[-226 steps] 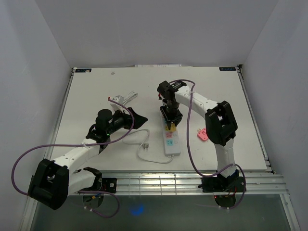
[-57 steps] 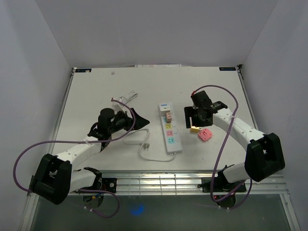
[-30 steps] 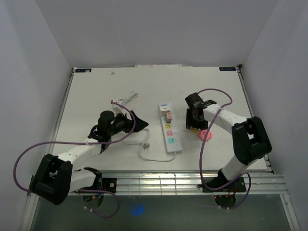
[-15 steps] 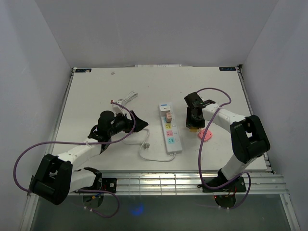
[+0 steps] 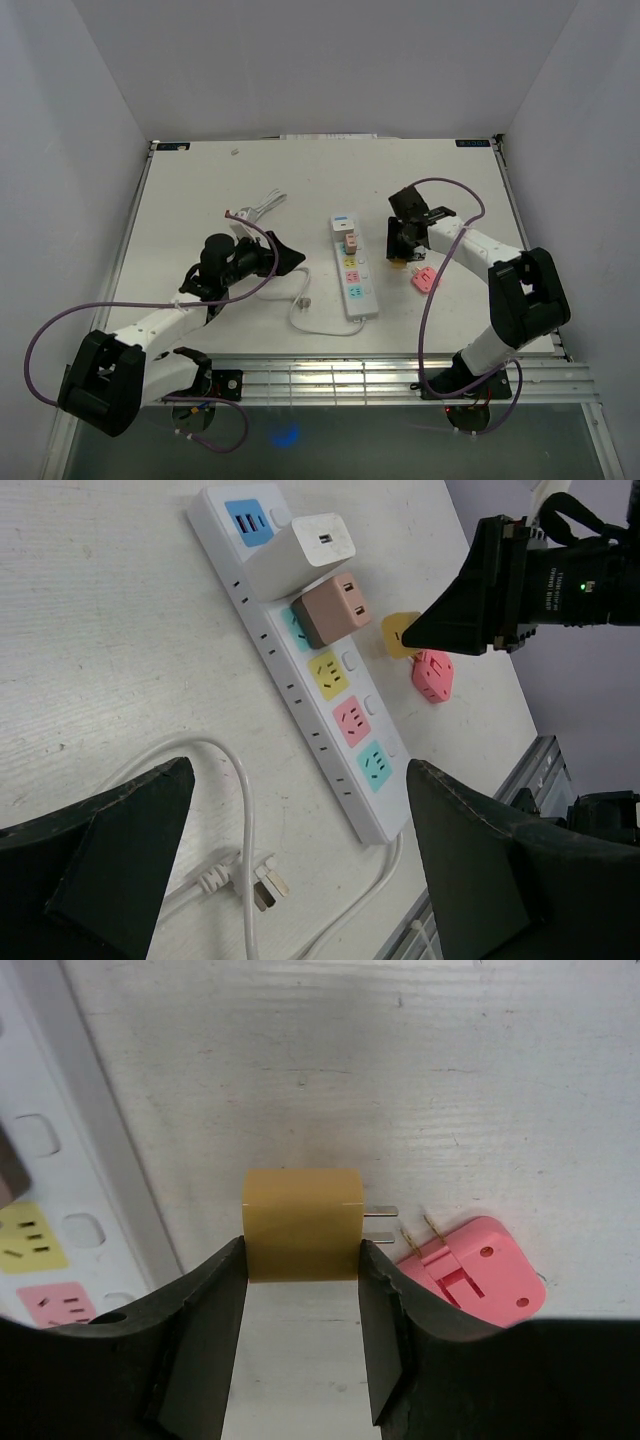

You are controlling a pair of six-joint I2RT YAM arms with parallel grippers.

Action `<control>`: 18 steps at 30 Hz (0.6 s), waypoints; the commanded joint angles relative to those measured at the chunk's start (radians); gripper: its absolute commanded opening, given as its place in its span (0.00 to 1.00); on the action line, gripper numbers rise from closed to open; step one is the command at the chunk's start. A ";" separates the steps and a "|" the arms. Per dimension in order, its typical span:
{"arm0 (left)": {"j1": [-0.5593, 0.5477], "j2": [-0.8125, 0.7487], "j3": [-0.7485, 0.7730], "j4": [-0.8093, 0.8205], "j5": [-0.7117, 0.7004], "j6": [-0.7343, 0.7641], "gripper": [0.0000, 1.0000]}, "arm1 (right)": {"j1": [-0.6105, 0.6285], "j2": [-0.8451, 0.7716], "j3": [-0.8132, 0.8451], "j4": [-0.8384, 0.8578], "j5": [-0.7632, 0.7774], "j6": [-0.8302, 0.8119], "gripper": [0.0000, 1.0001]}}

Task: Insert the plug
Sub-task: Pick up the plug from the center of the board.

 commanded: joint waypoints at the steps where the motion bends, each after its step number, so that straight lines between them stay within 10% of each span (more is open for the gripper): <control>1: 0.004 -0.051 -0.011 0.009 -0.045 0.011 0.98 | -0.006 -0.093 0.000 0.054 -0.076 -0.040 0.24; 18: 0.004 -0.063 -0.038 0.194 0.023 -0.005 0.98 | -0.018 -0.168 0.038 0.155 -0.436 -0.108 0.19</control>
